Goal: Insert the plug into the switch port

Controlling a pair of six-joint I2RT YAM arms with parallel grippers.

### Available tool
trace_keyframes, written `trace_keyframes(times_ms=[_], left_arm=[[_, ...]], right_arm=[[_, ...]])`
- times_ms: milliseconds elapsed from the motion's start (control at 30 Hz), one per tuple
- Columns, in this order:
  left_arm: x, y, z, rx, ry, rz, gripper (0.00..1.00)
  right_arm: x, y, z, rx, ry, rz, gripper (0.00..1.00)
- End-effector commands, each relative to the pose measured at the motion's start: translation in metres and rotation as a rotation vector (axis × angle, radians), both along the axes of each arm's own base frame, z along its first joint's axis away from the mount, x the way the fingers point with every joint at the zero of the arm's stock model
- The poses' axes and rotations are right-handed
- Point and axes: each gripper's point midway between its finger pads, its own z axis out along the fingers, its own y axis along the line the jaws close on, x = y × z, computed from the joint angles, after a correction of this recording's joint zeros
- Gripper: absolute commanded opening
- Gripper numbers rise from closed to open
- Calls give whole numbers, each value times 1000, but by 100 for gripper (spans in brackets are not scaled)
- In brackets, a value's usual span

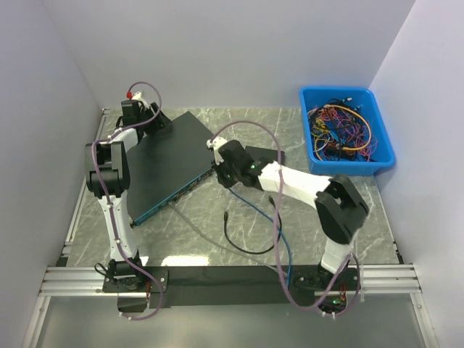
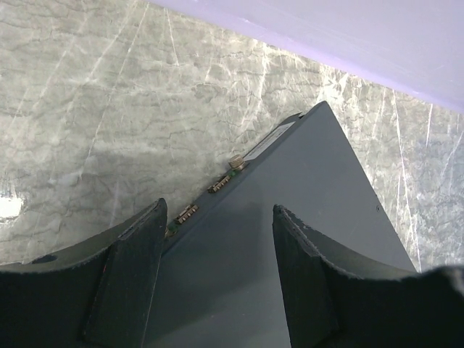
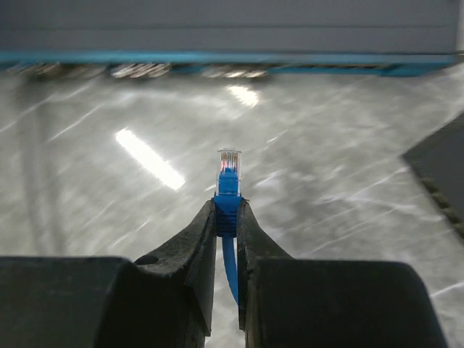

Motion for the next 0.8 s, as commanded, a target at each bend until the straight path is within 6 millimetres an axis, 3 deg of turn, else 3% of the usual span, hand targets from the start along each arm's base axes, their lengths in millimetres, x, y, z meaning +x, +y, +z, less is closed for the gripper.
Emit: trace_keyframes(times_ms=[0, 33, 100, 133, 200, 233, 300, 333, 467, 700, 767], left_arm=[[-51, -61, -57, -104, 262, -143, 65], [-50, -61, -56, -105, 261, -142, 65], [-50, -61, -56, -102, 259, -142, 65], [-50, -61, -56, -102, 259, -142, 65], [-50, -61, -56, -105, 259, -140, 65], [-50, -60, -56, -105, 258, -141, 65], [-50, -60, -56, -107, 259, -135, 65], [-50, -60, -55, -109, 259, -130, 65], [-49, -58, -59, -115, 277, -115, 66], [-47, -57, -59, -120, 280, -113, 66], [-46, -57, -60, -119, 281, -112, 66]], right_arm=[[44, -3, 15, -16, -51, -109, 0], [53, -9, 0, -46, -30, -130, 0], [69, -3, 2, -41, -40, -143, 0], [73, -4, -13, -72, -17, -147, 0], [83, 3, -12, -76, -27, -150, 0], [86, -1, -26, -119, -13, -160, 0], [94, 1, -29, -135, -18, -175, 0], [94, -2, -42, -164, 4, -178, 0], [95, 1, -52, -167, 23, -176, 0], [89, -6, -64, -199, 51, -184, 0], [86, -8, -55, -176, 40, -193, 0]])
